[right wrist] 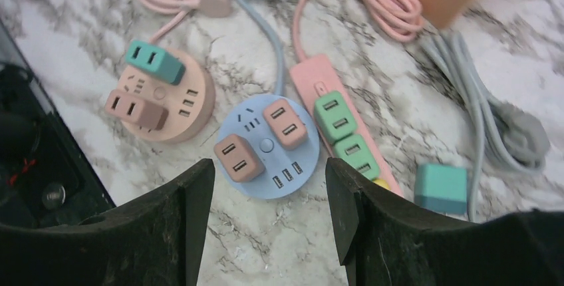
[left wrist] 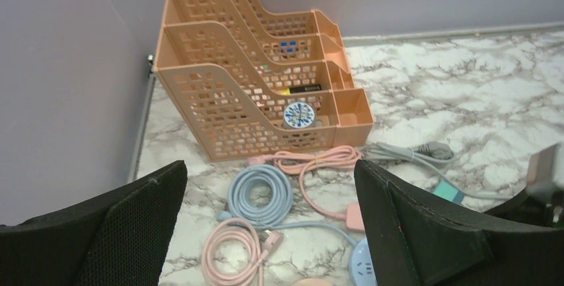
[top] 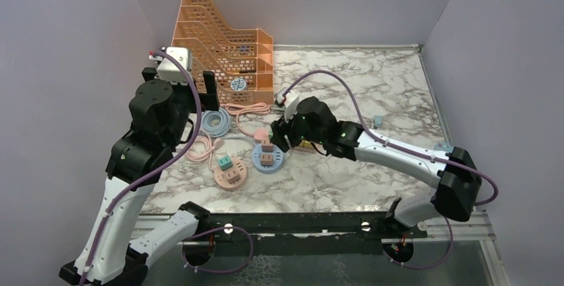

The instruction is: Insert the plug

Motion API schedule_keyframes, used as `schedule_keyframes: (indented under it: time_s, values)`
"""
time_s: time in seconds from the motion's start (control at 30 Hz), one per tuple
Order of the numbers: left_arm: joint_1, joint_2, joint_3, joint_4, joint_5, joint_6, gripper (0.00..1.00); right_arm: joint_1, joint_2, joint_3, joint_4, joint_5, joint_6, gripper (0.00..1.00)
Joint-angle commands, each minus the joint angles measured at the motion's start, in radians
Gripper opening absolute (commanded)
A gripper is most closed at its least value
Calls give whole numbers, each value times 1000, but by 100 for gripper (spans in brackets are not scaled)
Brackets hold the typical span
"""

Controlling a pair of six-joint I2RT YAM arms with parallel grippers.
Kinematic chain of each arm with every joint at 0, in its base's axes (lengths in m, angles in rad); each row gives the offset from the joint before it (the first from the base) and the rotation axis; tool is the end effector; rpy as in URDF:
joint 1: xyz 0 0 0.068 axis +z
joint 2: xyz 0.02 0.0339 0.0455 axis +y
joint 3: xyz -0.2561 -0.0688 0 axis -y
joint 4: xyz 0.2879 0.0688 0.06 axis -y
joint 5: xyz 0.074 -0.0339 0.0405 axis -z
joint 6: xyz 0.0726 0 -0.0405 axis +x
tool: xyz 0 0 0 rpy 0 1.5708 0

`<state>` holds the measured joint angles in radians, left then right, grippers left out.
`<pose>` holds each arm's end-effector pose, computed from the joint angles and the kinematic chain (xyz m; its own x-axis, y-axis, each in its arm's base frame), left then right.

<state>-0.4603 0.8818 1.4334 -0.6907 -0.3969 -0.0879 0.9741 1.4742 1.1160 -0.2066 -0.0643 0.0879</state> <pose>0.2011 -0.0684 0.4936 -0.1296 -0.0261 -0.9912 0.0555 0.9979 -0.0335 0.2263 0.3415 0.2453 -0.3747 -0.3958 -0.8384 -0.8263 0.5527 0.1084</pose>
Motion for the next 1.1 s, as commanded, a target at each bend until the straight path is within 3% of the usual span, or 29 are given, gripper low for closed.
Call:
schedule_keyframes:
  time_s: [0.0, 0.17, 0.47, 0.7, 0.9, 1.07]
  values:
    - [0, -7, -63, 4, 123, -64, 99, -21, -65, -19, -67, 276, 301, 62]
    - [0, -14, -219, 58, 208, -133, 98, -85, -70, -35, -190, 359, 427, 62]
    - [0, -11, -464, 157, 226, -287, 96, -170, -1, -52, -175, 339, 515, 71]
    - [-1, 82, -591, 253, 239, -434, 99, -207, 152, 29, -136, 237, 536, 77]
    - [2, 177, -662, 311, 208, -444, 98, -238, 285, 131, -119, 180, 584, 81]
    - [4, 182, -711, 384, 200, -406, 96, -275, 415, 283, -281, 164, 608, 81]
